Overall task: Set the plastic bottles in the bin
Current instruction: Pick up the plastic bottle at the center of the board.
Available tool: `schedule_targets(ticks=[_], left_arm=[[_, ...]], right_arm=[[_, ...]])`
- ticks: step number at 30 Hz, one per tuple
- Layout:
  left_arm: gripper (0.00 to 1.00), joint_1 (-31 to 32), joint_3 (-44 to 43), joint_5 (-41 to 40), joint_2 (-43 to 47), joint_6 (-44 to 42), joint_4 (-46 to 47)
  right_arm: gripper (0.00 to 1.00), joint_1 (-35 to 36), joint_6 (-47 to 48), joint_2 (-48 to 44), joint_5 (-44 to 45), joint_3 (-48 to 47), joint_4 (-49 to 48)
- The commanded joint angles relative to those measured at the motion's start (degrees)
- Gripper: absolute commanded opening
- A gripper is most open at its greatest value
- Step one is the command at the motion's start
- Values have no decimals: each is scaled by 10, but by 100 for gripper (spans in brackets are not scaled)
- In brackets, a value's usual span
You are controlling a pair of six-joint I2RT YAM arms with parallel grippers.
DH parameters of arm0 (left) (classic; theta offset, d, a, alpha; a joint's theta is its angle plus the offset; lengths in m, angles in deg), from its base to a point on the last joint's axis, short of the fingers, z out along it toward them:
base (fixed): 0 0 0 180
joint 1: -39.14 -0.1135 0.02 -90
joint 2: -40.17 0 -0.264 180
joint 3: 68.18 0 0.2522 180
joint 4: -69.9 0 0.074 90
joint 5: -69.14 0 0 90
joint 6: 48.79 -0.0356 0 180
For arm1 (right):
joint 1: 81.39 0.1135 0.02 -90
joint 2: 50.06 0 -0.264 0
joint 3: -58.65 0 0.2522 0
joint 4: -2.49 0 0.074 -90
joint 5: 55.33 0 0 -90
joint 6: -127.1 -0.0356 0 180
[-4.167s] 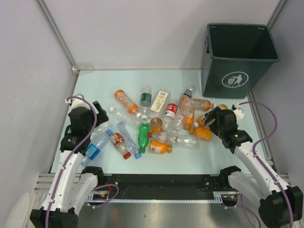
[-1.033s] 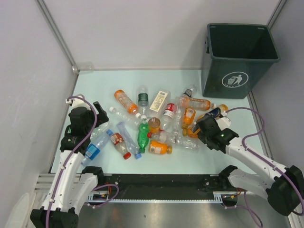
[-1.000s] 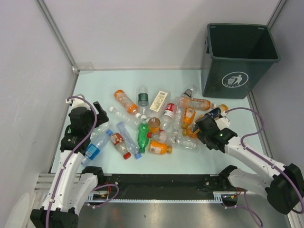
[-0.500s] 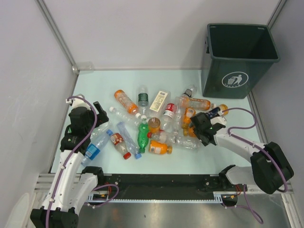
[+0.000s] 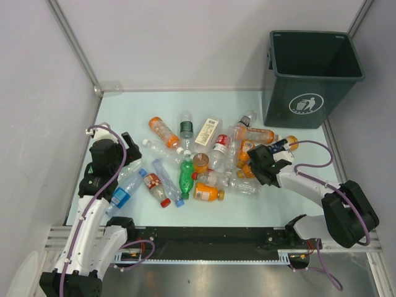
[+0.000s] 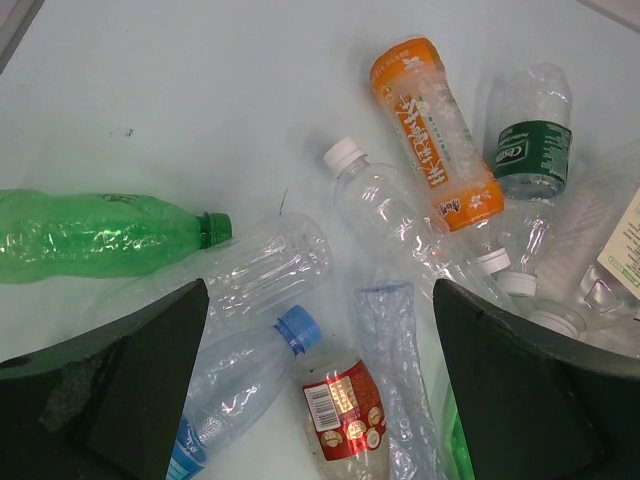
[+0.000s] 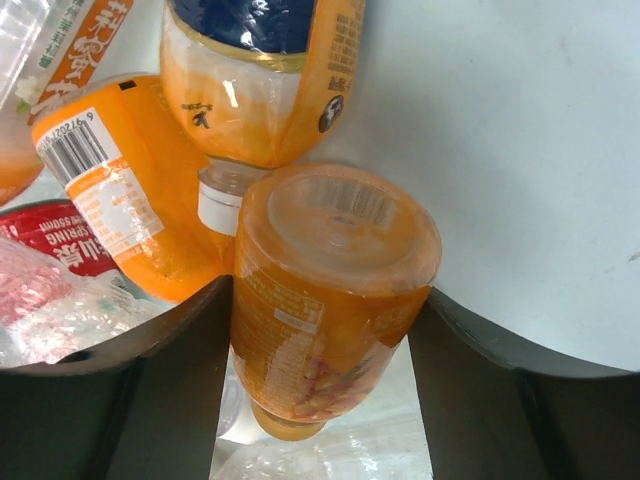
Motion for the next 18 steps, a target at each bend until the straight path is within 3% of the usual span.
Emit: schedule_targets(ticks=[1, 3, 12, 18], left_arm=[[100, -5, -14, 8, 6, -8, 10], [100, -5, -14, 7, 8, -7, 9], [100, -5, -12, 10, 14, -7, 11], [100, -6, -10, 18, 19, -7, 16]], right_arm=[[39, 7, -8, -33, 25, -1, -13], [34, 7, 2, -42, 26, 0, -17], [30, 32, 43, -138, 40, -9, -1], [25, 43, 175, -210, 26, -76, 29]])
